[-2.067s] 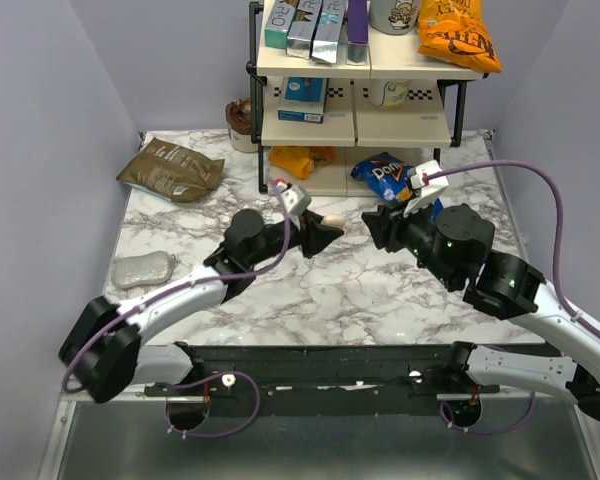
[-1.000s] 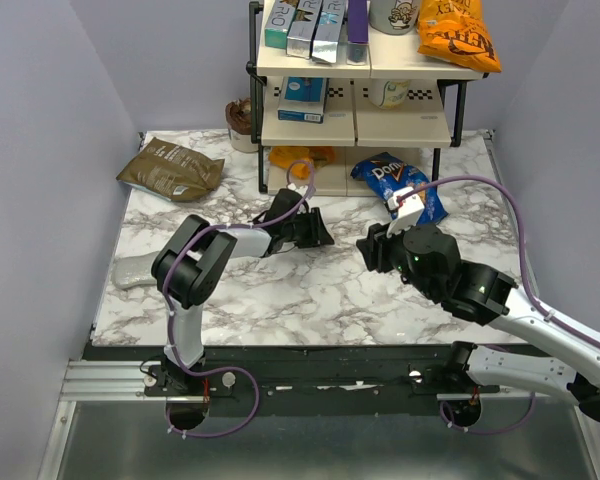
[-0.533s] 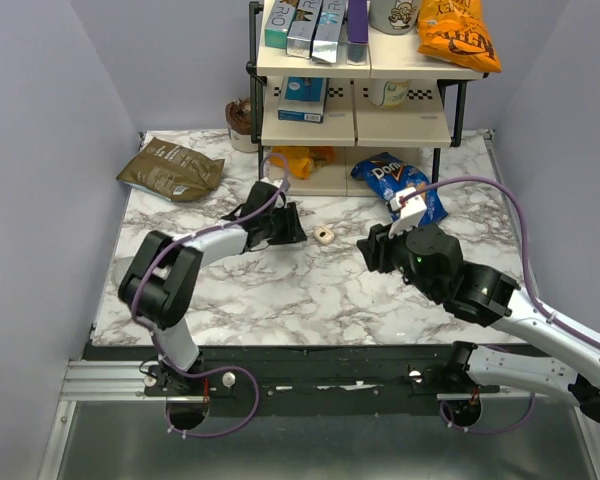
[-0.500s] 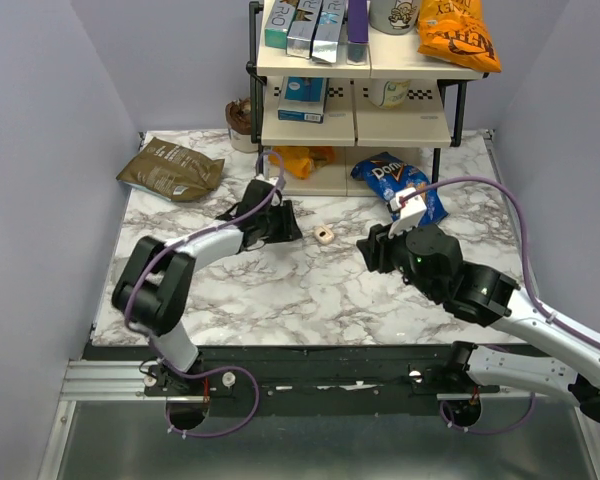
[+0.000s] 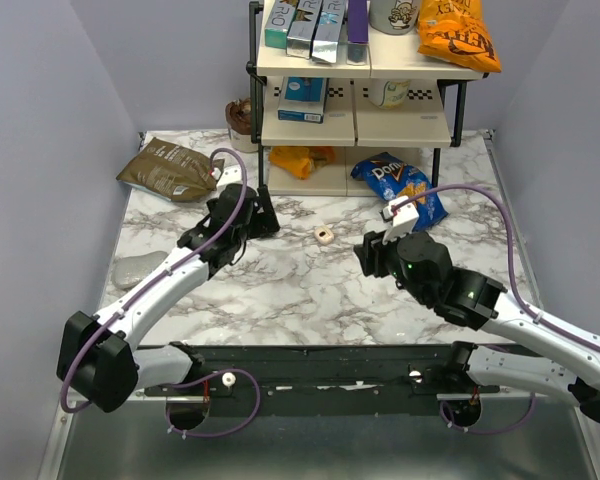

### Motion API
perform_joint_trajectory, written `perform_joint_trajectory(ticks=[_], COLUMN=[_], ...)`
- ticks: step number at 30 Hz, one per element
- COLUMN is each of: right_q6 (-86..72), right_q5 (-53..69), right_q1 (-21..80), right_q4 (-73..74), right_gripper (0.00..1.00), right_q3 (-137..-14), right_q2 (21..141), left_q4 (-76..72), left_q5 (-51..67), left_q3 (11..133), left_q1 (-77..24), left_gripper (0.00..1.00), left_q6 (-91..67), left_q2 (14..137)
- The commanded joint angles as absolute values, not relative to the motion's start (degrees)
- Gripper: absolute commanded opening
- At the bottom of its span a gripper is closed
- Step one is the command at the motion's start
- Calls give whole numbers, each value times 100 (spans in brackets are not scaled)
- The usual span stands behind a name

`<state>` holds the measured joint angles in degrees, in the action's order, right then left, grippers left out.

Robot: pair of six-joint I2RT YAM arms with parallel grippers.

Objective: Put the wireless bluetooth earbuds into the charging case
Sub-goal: Reset both arms

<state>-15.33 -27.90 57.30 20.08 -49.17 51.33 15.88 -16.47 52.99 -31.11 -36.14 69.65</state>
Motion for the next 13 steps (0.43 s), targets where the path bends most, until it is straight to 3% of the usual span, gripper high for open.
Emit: perform_joint_trajectory(ticks=[1, 7, 13], right_q6=[-1433, -1345, -1301], right_q5=[-3181, -3287, -3305], right_q1=[5713, 5713, 5722], right_q4=[1670, 1644, 1644], right_gripper=[57, 57, 57], right_q3=[-4764, -4755, -4799], right_q2=[5080, 5115, 5150], left_q4=[2172, 1310, 1659], left_q5=[-2250, -1793, -1792], left_q3=[5362, 4702, 4948], left_q1=[-3094, -3094, -3094], left_gripper=[99, 99, 99], left_q6=[-3805, -3762, -3735], left_q2=[6777, 5951, 5967])
